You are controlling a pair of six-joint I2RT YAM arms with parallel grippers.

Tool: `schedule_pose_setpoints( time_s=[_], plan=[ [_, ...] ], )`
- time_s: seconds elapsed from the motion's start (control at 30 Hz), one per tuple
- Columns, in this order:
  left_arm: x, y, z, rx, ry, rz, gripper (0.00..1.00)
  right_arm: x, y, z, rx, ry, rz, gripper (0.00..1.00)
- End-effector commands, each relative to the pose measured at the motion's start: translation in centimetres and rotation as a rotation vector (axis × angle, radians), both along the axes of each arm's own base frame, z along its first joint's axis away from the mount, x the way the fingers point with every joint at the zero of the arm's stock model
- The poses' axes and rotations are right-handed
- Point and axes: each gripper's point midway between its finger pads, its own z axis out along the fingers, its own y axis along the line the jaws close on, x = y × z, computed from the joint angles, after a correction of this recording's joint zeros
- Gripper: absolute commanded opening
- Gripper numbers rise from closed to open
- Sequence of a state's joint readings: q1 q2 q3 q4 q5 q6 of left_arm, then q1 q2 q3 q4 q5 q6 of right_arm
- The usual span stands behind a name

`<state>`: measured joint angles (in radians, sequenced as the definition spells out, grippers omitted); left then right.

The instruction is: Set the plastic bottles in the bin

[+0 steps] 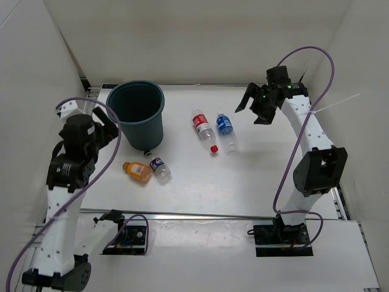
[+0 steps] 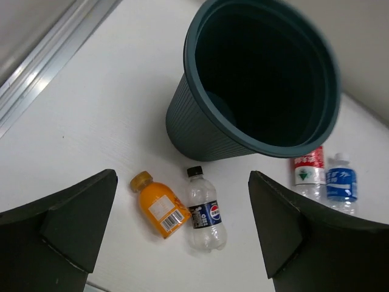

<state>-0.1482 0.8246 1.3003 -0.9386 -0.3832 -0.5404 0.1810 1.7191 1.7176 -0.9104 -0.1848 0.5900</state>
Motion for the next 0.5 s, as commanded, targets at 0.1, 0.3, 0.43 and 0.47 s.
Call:
schedule_pose_setpoints(
  time_s=[0.1,0.3,0.43,0.47],
  plan=[
    [2.2,0.3,-2.9,0.003,0.124,0.064,1.00,2.4,0.9,0.6,-0.021,-0.063,0.117,1.00],
    [2.6,-0.7,-5.2,-0.065,0.200,0.054,1.00,5.9,1.1,-0.4,-0.064,-0.108,0.154,1.00],
    [2.3,0.0,-5.8,-0.033,0.244,0.088,1.00,8.1,1.5,-1.5,-0.070,-0.104,0.168,1.00],
    [2.3,0.2,-5.8,-0.027,0.242,0.098,1.00,8.6,1.3,-2.9,-0.085,-0.073,0.162,1.00]
  ],
)
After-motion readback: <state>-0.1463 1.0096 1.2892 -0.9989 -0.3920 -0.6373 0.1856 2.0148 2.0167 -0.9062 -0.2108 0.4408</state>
